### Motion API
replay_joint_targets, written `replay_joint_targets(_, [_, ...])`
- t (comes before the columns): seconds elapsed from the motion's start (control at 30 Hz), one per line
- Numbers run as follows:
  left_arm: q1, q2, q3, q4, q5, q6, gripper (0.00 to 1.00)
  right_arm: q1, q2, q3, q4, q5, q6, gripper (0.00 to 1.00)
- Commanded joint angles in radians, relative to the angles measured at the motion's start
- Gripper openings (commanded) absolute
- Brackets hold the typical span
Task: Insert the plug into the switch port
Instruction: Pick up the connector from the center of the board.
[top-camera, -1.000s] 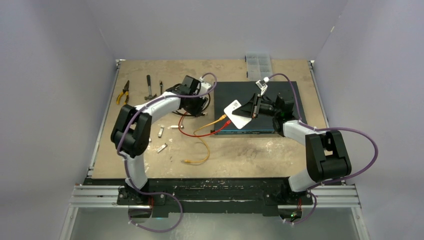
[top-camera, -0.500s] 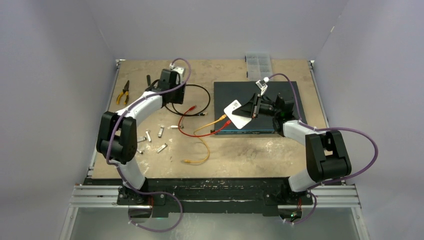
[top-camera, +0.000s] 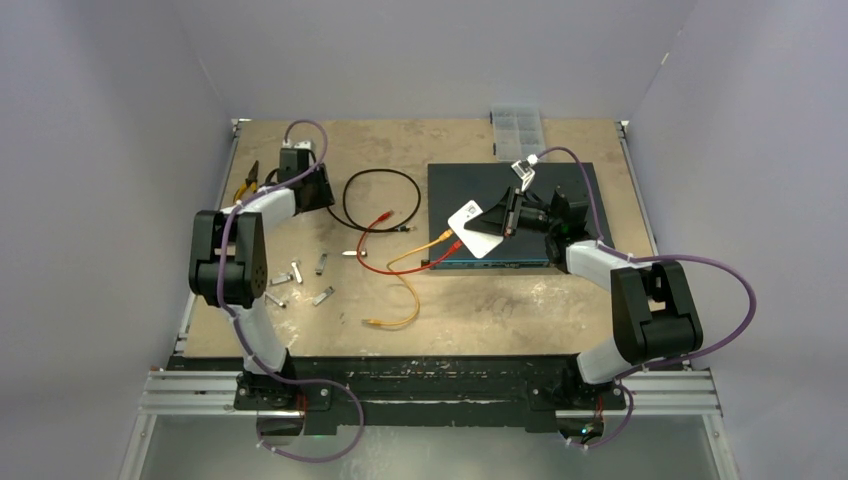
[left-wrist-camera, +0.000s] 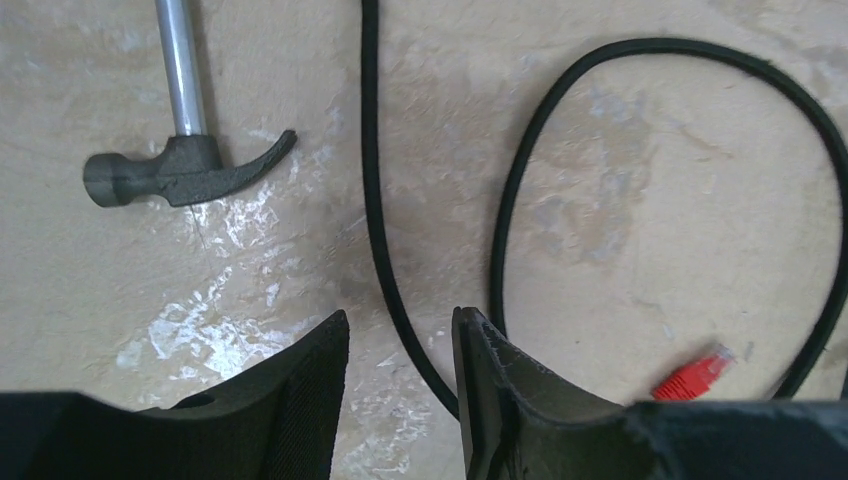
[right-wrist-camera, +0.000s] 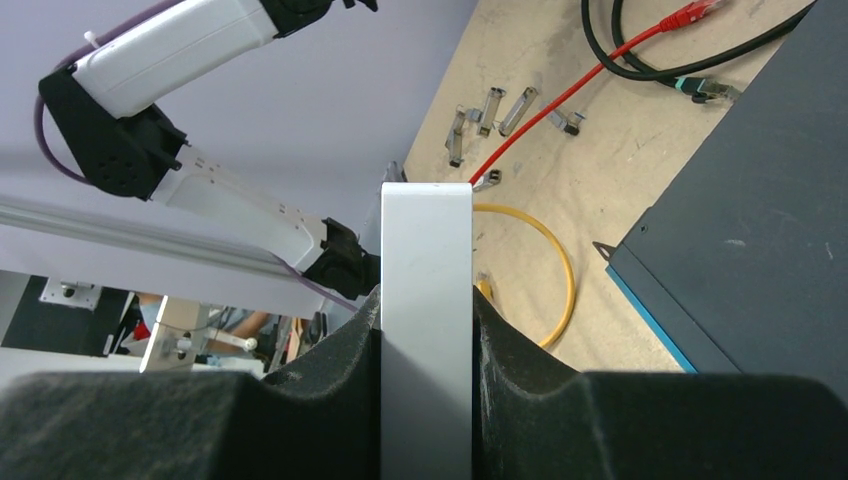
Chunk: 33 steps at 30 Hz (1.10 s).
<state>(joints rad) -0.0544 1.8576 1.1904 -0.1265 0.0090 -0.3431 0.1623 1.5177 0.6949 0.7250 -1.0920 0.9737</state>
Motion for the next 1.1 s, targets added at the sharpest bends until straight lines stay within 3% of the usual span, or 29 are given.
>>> replay_joint_targets(0.0, [0.026, 0.034, -0.012, 0.073, 0.065, -0.062, 0.41, -0.007, -0.033, -0.014, 0.021, -0.008, -0.027, 0.0])
replay_joint_targets(0.23, [0.051, 0.096, -0.021, 0.111, 0.132, -0.106, 0.36, -0.009, -0.031, -0.009, 0.015, -0.006, -0.031, 0.0])
replay_joint_targets(0.4, [0.053, 0.087, -0.023, 0.149, 0.166, -0.117, 0.12, -0.009, -0.037, -0.012, 0.008, -0.003, -0.038, 0.0])
replay_joint_targets(0.53, [0.053, 0.008, 0.007, 0.129, 0.132, -0.067, 0.0, -0.009, -0.043, -0.013, 0.004, -0.005, -0.039, 0.0])
replay_joint_targets(0.73, [0.053, -0.195, 0.128, 0.033, -0.041, 0.053, 0.0, -0.01, -0.051, -0.001, -0.026, 0.001, -0.056, 0.0])
replay_joint_targets(1.07, [0.041, -0.337, 0.458, -0.073, -0.201, 0.312, 0.0, -0.01, -0.074, 0.009, -0.067, 0.018, -0.071, 0.0])
